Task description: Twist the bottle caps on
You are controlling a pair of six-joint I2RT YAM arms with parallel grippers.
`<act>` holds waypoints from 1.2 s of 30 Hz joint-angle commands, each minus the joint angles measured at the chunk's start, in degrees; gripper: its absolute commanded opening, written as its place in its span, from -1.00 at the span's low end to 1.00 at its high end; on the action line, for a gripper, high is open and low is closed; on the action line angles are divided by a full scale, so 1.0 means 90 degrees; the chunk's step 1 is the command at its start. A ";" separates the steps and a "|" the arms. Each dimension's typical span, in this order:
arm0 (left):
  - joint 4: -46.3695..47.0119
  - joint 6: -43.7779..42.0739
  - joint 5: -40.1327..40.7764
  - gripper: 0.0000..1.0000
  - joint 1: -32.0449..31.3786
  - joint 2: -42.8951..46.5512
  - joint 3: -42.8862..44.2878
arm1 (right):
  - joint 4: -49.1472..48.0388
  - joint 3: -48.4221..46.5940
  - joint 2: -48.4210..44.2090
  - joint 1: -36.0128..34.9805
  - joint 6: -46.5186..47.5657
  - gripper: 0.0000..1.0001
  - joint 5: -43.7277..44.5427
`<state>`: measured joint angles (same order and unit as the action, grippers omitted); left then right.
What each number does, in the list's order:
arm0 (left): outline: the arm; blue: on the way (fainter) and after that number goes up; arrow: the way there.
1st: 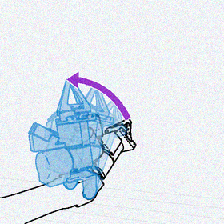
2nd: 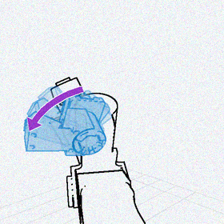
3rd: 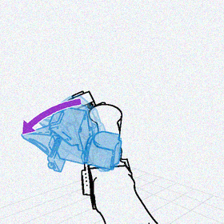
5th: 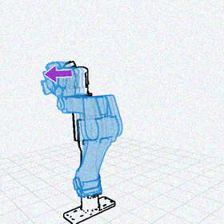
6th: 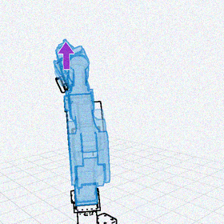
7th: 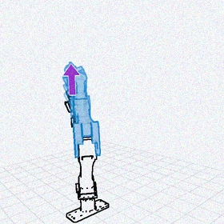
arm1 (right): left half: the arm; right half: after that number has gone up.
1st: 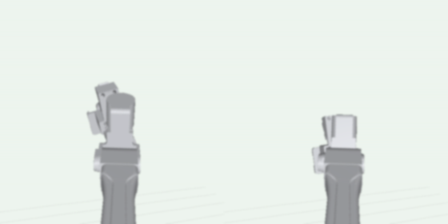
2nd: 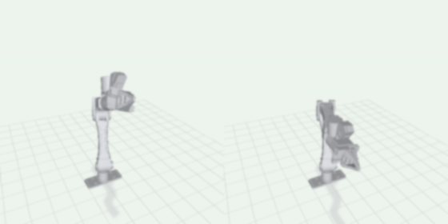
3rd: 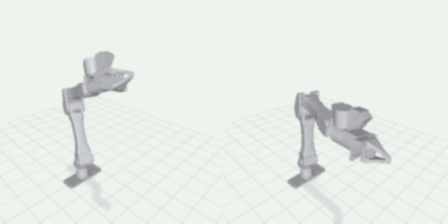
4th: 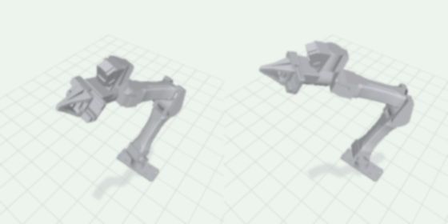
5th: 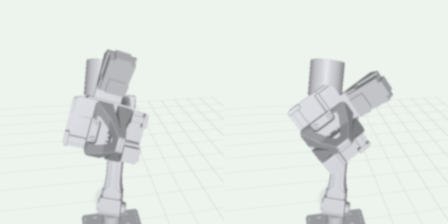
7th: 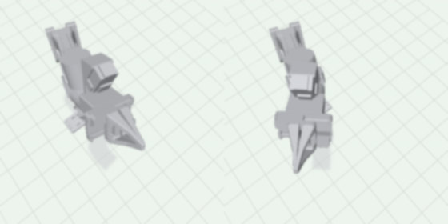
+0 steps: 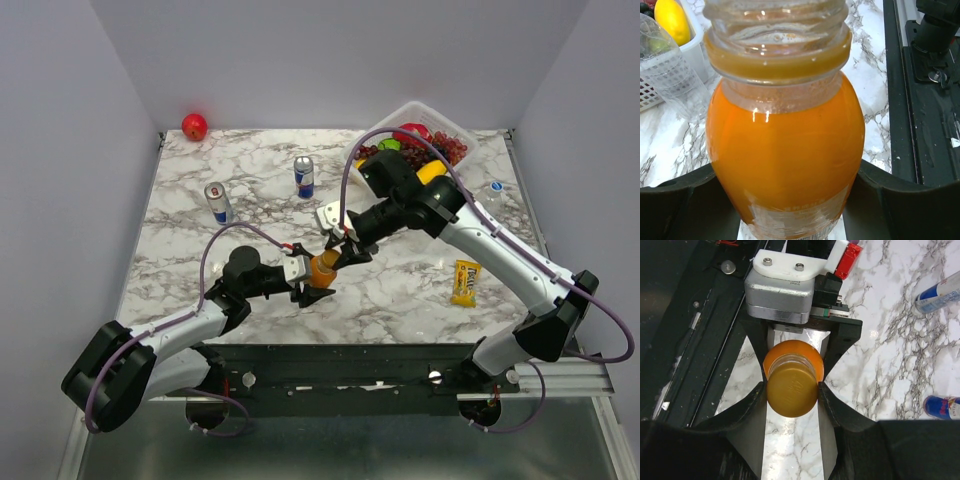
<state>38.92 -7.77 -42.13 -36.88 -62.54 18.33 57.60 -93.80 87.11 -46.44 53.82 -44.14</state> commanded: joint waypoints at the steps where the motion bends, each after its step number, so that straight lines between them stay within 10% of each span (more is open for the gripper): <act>1: 0.0178 -0.0172 -0.0153 -1.00 -0.0033 0.0026 0.0268 | 0.0307 -0.0164 0.0135 -0.0114 0.0317 -0.23 0.0119; 15: 0.0450 -0.0065 0.0110 -1.00 -0.0033 0.0074 0.0259 | 0.0807 -0.0300 0.0467 -0.0241 0.0515 -0.19 0.0607; 36: 0.0452 0.0050 0.2824 -1.00 -0.0121 0.0172 0.0249 | 0.0289 -0.1042 0.1502 -0.0231 -0.4134 -0.19 0.2218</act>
<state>35.20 -8.91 -22.57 -37.63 -62.81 17.65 55.55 -101.51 97.62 -47.90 25.47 -28.69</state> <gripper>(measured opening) 0.718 0.467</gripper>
